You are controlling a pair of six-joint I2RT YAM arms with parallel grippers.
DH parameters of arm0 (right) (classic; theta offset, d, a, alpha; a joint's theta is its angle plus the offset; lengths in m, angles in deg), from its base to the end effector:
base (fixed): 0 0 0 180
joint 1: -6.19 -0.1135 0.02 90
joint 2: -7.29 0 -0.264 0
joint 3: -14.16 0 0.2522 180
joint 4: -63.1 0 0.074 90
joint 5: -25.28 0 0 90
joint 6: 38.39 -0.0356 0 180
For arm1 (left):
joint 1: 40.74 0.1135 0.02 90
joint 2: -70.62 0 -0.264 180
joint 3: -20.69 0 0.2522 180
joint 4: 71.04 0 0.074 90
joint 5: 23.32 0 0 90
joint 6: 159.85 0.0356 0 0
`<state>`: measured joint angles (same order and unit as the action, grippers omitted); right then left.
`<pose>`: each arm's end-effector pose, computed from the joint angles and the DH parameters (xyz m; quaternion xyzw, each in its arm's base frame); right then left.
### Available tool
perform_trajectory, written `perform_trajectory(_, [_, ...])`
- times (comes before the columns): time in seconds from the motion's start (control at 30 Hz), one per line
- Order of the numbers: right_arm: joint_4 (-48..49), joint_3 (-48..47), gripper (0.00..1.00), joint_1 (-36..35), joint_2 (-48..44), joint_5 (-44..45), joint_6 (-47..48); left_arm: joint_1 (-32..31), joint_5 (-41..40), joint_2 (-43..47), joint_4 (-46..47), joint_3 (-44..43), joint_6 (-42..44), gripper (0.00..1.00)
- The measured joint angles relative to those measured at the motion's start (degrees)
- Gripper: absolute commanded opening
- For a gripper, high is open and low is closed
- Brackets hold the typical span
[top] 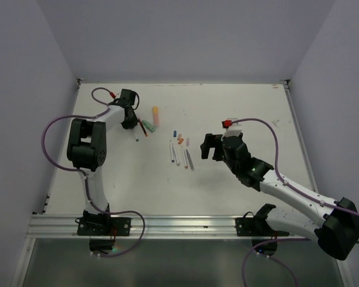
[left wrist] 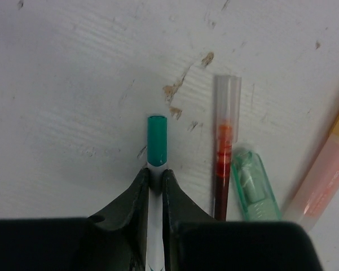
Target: Open the pen caps
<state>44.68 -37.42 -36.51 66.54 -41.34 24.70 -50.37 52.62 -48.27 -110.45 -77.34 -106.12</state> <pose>0.1792 0.1461 0.2598 -0.0079 0.8377 0.1547 0.5237 0.4323 -0.0646 0.1606 -0.2516 0.9262 0.0096 0.2806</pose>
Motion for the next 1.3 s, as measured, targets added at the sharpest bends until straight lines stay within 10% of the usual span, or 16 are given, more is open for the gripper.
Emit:
perform_trajectory(0.57, [10.03,-1.73,0.89,-0.13,7.8,-20.15,-0.17,-4.22,21.14,33.44,21.66,26.86,-3.74,0.0])
perform_trajectory(1.3, [20.09,-11.08,0.74,-0.39,20.02,-25.83,-3.72,-19.78,27.54,42.1,42.69,34.71,-8.11,0.0])
